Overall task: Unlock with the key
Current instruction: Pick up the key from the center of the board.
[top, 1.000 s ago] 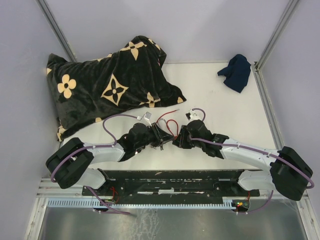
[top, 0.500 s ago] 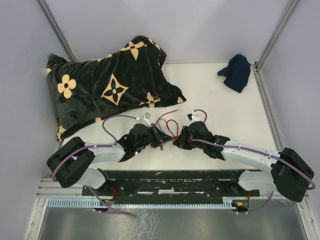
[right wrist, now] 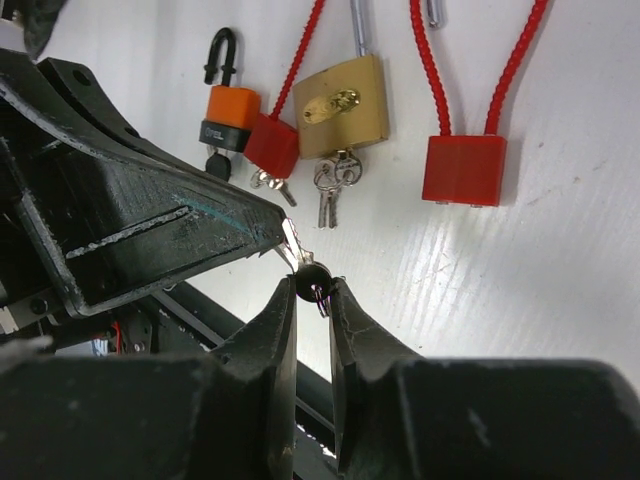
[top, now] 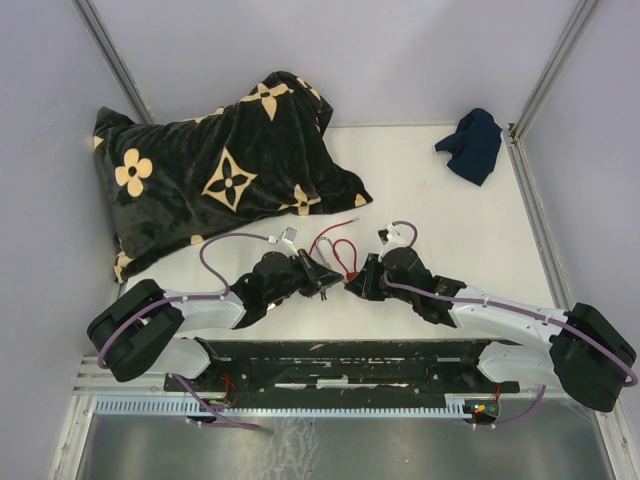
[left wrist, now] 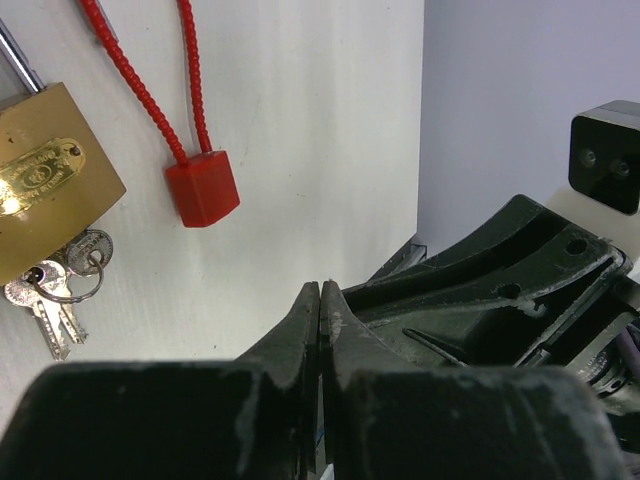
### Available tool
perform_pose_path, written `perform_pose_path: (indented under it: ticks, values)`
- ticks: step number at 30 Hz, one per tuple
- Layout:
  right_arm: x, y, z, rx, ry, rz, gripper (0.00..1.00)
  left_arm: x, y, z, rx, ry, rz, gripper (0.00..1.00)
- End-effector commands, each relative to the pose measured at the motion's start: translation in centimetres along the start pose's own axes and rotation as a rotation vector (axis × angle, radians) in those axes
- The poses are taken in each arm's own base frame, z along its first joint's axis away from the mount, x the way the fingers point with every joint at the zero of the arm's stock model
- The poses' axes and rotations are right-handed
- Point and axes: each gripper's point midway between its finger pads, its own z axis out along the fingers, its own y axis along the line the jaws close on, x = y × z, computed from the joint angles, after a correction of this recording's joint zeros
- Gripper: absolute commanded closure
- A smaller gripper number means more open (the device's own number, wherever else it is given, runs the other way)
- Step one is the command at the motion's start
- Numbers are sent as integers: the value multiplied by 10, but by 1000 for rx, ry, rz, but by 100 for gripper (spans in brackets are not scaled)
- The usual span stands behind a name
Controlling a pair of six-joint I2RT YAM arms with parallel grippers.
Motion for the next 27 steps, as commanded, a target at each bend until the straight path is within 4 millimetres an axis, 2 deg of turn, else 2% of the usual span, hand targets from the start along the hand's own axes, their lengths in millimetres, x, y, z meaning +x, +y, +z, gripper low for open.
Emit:
perform_pose_path:
  ticks: [1,5,10,14,18,21,27]
  values:
    - [-20,31,-9,-140,-81,-70,79,-15,-28,-8,111,-74,58,97]
    - [-25,43,-20,-206,-94,-169,64,-20,-39,-14,152,-94,120,97]
    - [-35,56,-41,-274,-102,-304,55,-25,-50,-21,205,-95,218,97]
    - [-46,51,-49,-299,-103,-314,54,-25,-58,-26,245,-82,289,97]
    - [-55,55,-58,-402,-88,-268,54,-26,-62,-31,268,-82,340,97]
    - [-57,50,-54,-389,-85,-257,54,-27,-65,-33,278,-84,349,97]
    - [-54,58,-49,-453,-63,-325,54,-23,-71,-32,297,-55,351,97]
